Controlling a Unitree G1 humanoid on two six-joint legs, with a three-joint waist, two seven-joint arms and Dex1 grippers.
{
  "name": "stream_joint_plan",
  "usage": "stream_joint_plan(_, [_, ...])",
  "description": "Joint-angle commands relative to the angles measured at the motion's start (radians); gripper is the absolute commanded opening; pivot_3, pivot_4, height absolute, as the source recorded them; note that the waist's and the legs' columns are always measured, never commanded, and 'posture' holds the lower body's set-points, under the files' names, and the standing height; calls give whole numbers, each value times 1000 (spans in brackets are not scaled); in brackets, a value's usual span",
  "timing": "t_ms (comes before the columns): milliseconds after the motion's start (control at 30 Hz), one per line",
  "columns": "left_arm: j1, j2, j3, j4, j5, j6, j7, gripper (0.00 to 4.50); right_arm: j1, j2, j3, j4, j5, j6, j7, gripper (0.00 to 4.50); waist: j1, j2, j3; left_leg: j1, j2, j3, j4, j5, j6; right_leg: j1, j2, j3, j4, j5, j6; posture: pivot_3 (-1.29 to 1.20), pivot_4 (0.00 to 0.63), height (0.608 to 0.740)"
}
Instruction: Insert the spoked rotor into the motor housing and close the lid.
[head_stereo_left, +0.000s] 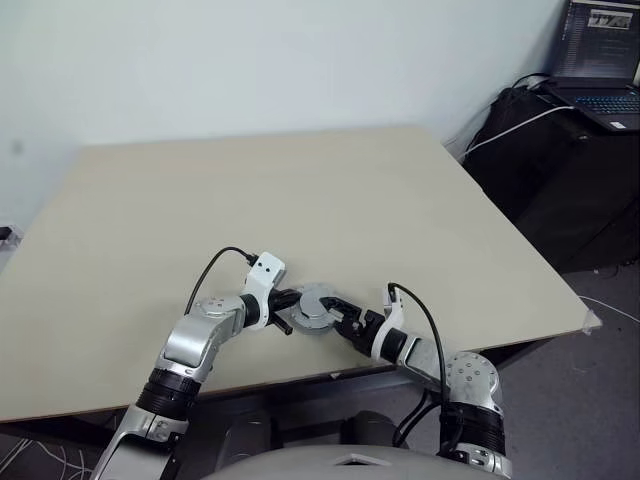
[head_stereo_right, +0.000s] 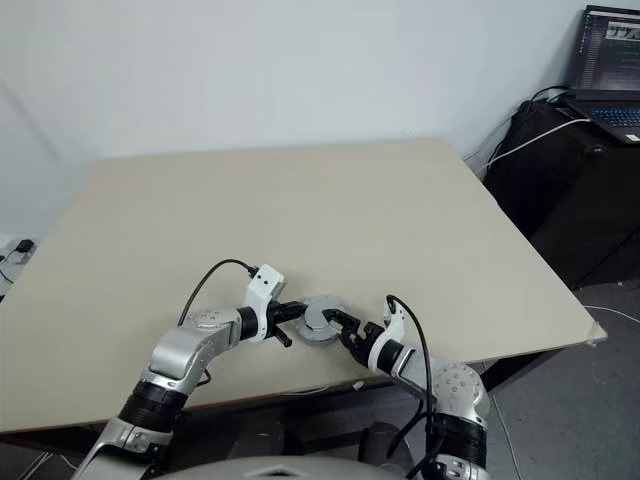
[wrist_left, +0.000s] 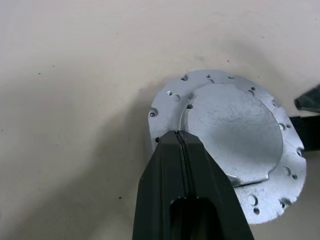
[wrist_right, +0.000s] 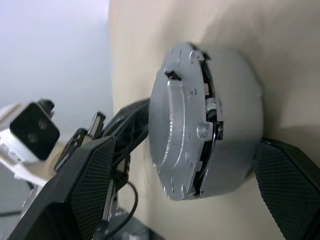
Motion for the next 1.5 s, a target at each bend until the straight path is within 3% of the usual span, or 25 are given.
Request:
stream_joint_plan(33, [9, -5, -23, -1, -6, 12, -6, 0, -23, 80, 58, -4, 49, 11, 31, 4474, 0, 0, 0, 0, 0, 0, 0, 0, 0, 0, 0, 0, 0, 0, 0, 0, 0, 740])
stream_joint_plan(200, [11, -4, -20, -2, -6, 12, -5, 0, -21, 81, 55, -9, 48, 3, 16, 4474, -1, 0, 0, 0, 0, 0, 0, 0, 0, 0, 0, 0, 0, 0, 0, 0, 0, 740])
stream_joint_plan(300, [12, -6, -19, -2, -7, 13, -2, 0, -17, 82, 49, -15, 45, -5, 3, 3928, -1, 0, 1, 0, 0, 0, 0, 0, 0, 0, 0, 0, 0, 0, 0, 0, 0, 740])
stream_joint_plan(500, [11, -10, -18, 0, -7, 12, 0, 0, 0, 66, 51, -45, 58, 18, -4, 1995, -5, 1, 2, -1, 0, 0, 0, 0, 0, -1, 0, 0, 0, 0, 0, 0, 0, 740])
stream_joint_plan(600, [12, -11, -15, 3, -7, 9, 1, 0, 18, 56, 60, -64, 67, 38, -12, 1296, -4, 1, 2, -1, 0, 0, 0, 0, 0, 0, 0, 0, 0, 0, 0, 0, 0, 740])
stream_joint_plan(1133, [42, -25, 19, -24, -13, -24, 23, 0, 29, 68, 45, -67, 79, 2, -54, 1260, -5, 1, 2, -1, 0, 0, -2, 0, 0, 0, -1, 0, -3, 0, 0, 0, 0, 740])
stream_joint_plan(1500, [179, -149, 266, -206, -182, -181, 104, 0, 42, 56, 35, -82, 130, -24, -57, 1260, -6, 1, 7, -3, 0, -1, -4, 0, 0, -1, -2, 0, -6, 0, 1, 0, 0, 740])
